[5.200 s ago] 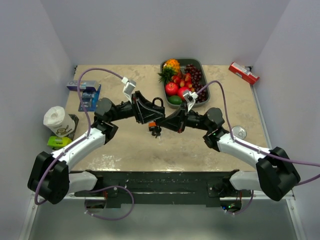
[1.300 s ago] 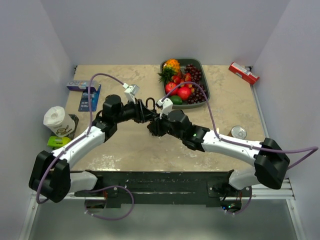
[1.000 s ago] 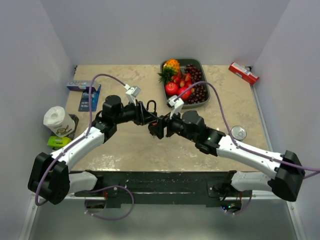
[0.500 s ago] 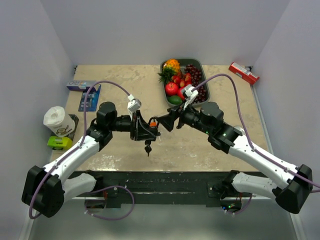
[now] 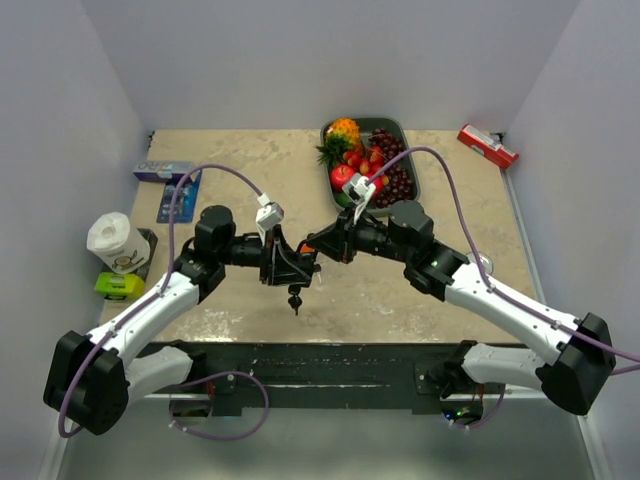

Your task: Unlock with the key

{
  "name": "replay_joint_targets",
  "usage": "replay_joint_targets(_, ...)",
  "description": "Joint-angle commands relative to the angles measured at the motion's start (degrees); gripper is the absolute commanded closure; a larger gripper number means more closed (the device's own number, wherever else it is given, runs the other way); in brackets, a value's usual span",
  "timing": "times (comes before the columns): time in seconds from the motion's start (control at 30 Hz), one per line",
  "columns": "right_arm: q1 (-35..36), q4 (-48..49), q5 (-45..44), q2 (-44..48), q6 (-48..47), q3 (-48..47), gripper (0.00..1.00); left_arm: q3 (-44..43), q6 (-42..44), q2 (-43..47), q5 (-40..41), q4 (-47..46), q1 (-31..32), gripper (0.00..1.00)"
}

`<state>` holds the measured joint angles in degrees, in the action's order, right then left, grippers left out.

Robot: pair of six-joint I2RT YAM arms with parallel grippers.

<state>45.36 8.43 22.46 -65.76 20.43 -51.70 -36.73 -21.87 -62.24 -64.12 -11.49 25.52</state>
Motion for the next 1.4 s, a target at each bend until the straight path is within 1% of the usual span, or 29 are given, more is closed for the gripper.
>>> replay_joint_targets(0.0, 0.1, 3.2, -2.1, -1.5, 2.6, -0.5, 0.97, -2.4, 5.3, 2.1, 2.9, 0.6, 0.0, 1.0)
replay_joint_targets(0.03, 0.1, 3.0, -2.8, -1.7, 3.0, -0.7, 1.0, -2.8, 6.0, 2.1, 5.7, 2.6, 0.0, 1.0)
replay_joint_targets(0.17, 0.7, 1.6, -6.9, -3.1, 3.7, -1.5, 1.0, -3.7, 8.2, 2.3, 12.5, 6.2, 0.0, 1.0)
replay_joint_targets(0.2, 1.0, 1.0, -10.2, -3.5, 3.7, -1.7, 1.0, -3.8, 8.4, 2.4, 13.7, 6.6, 0.0, 1.0)
replay_joint_targets(0.27, 2.4, -1.0, -13.6, -3.8, 3.4, -2.8, 1.0, -4.0, 8.8, 2.5, 17.8, 7.7, 0.0, 1.0)
replay_joint_targets(0.3, 3.0, -1.8, -17.8, -3.9, 3.3, -3.1, 1.0, -4.1, 9.2, 2.6, 19.2, 8.8, 0.0, 1.0)
replay_joint_targets(0.33, 4.2, -2.4, -19.2, -4.4, 2.7, -3.8, 1.0, -4.4, 9.4, 2.6, 21.1, 9.4, 0.0, 1.0)
replay_joint_targets(0.4, 5.9, -4.6, -22.4, -5.3, 1.7, -5.0, 1.0, -4.7, 9.7, 2.6, 22.1, 10.0, 0.0, 1.0)
replay_joint_targets(0.43, 7.8, -5.9, -27.7, -6.3, 0.8, -6.6, 1.0, -4.5, 9.8, 2.8, 23.1, 10.0, 0.0, 1.0)
replay_joint_targets(0.47, 8.7, -8.1, -29.9, -7.0, 0.3, -7.4, 1.0, -4.4, 9.7, 2.9, 23.9, 10.0, 0.0, 1.0)
replay_joint_targets(0.5, 9.6, -8.2, -32.0, -7.6, 0.3, -8.3, 1.0, -4.4, 9.6, 2.9, 24.8, 10.2, 0.0, 1.0)
replay_joint_targets(0.53, 11.5, -10.1, -36.3, -8.2, 0.2, -9.5, 1.0, -4.5, 9.7, 3.0, 26.4, 10.5, 0.0, 1.0)
replay_joint_targets(0.67, 13.7, -11.1, -42.3, -10.7, 1.9, -10.9, 1.0, -4.9, 9.9, 2.9, 30.0, 11.4, 0.0, 1.0)
replay_joint_targets(0.73, 14.0, -11.8, -44.4, -11.0, 3.6, -11.1, 1.0, -4.8, 10.0, 3.1, 32.0, 13.6, 0.0, 1.0)
replay_joint_targets(0.87, 14.0, -12.5, -48.3, -10.4, 5.4, -10.7, 1.0, -4.8, 10.2, 3.3, 31.9, 13.9, 0.0, 1.0)
replay_joint_targets(0.93, 14.0, -13.3, -49.3, -10.3, 5.9, -11.0, 1.0, -4.8, 10.2, 3.3, 29.8, 13.5, -0.1, 1.0)
replay_joint_targets(1.0, 13.4, -13.4, -47.6, -8.8, 5.6, -10.4, 1.0, -4.4, 10.2, 3.3, 26.9, 12.4, -0.1, 1.0)
replay_joint_targets(1.03, 12.6, -12.6, -45.4, -8.2, 4.5, -9.5, 0.99, -4.1, 10.2, 2.9, 21.8, 10.5, -0.1, 1.0)
replay_joint_targets(1.07, 11.3, -10.5, -41.3, -7.5, 4.3, -8.8, 0.9, -4.1, 10.0, 2.6, 18.8, 9.7, -0.1, 1.0)
replay_joint_targets(1.1, 8.0, -9.0, -32.5, -5.5, 4.2, -7.8, 0.84, -4.0, 9.9, 2.4, 16.0, 8.9, -0.1, 1.0)
replay_joint_targets(1.13, 6.0, -6.8, -26.0, -4.6, 4.0, -5.4, 0.72, -3.9, 9.7, 1.9, 11.7, 8.2, -0.1, 1.0)
replay_joint_targets(1.17, 4.0, -2.3, -20.8, -3.4, 3.8, -4.1, 0.65, -3.7, 9.0, 1.9, 9.9, 7.5, -0.1, 1.0)
replay_joint_targets(1.2, 0.9, -0.2, -16.3, -2.4, 3.7, -3.0, 0.6, -3.4, 8.7, 1.9, 8.1, 6.1, -0.1, 1.0)
replay_joint_targets(1.23, -0.4, 2.0, -7.0, -0.4, 3.3, -0.7, 0.49, -3.3, 8.3, 1.7, 4.7, 5.4, -0.1, 1.0)
replay_joint_targets(1.27, -1.4, 5.5, -3.5, 0.4, 3.0, 0.1, 0.44, -3.1, 7.0, 1.3, 2.9, 4.6, -0.1, 1.0)
replay_joint_targets(1.33, -3.5, 7.6, 4.0, 2.5, 1.9, 1.6, 0.35, -2.8, 6.1, 0.5, -1.3, 2.5, 0.0, 1.0)
replay_joint_targets(1.37, -4.0, 9.1, 6.6, 3.0, 1.6, 1.9, 0.34, -2.7, 5.5, 0.4, -2.6, 1.8, 0.0, 1.0)
